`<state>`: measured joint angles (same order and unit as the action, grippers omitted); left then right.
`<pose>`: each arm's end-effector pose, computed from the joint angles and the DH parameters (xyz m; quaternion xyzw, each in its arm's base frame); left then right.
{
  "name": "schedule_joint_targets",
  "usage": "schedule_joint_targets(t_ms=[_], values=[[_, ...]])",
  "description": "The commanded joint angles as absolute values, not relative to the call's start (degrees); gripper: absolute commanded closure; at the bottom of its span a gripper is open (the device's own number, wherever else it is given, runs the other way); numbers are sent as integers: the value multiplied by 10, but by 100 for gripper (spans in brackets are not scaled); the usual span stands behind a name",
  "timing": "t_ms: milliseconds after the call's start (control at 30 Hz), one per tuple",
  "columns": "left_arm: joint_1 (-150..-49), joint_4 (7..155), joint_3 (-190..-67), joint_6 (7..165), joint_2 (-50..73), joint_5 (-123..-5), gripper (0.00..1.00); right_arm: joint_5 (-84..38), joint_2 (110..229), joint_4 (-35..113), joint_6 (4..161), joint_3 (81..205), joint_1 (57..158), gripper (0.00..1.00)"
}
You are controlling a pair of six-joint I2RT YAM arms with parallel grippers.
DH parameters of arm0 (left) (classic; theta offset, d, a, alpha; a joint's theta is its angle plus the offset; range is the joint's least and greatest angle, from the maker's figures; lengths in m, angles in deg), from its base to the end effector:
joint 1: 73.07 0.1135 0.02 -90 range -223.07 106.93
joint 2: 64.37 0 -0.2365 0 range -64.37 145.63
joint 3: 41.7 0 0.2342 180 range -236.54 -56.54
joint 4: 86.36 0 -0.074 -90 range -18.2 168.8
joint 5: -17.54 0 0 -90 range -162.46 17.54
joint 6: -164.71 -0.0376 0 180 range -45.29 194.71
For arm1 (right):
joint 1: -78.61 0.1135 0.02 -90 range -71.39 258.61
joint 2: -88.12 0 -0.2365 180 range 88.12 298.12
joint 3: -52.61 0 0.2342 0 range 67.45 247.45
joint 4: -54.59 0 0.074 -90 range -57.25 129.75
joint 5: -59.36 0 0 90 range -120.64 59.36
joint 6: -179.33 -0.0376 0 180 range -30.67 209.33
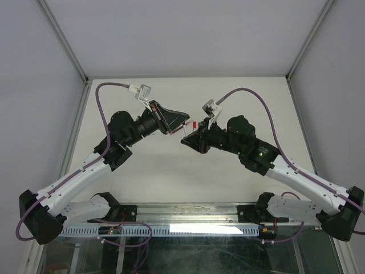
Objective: Insert the pens into the pen caps
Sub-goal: Insert the pen cap onto the pen.
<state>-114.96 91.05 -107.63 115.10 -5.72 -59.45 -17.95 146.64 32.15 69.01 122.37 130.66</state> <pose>0.1727 -0.1662 0.3542 0.0921 0.6721 -0.5385 0.4998 0.1379 0.1902 0.3393 -0.2774 0.7196 0.4414 0.4587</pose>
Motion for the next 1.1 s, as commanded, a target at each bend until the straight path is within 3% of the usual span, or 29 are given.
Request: schedule_joint_targets(t_ms=[0,200,733,1067], values=[[-1146,895,-1108,1133,-44,-530,100,-260,1443,374,721,1268,1306,100],[-1163,860,-1120,1101,-30,-517,100,-322,1469,387,768,1342,1303,100],[-1223,800,-1111,1054,-12,-581,100,-326,1569,378,816,1577,1244,100],[-1246,822,-1095,1072,12,-571,100,-361,1582,455,848,1584,1244,100]])
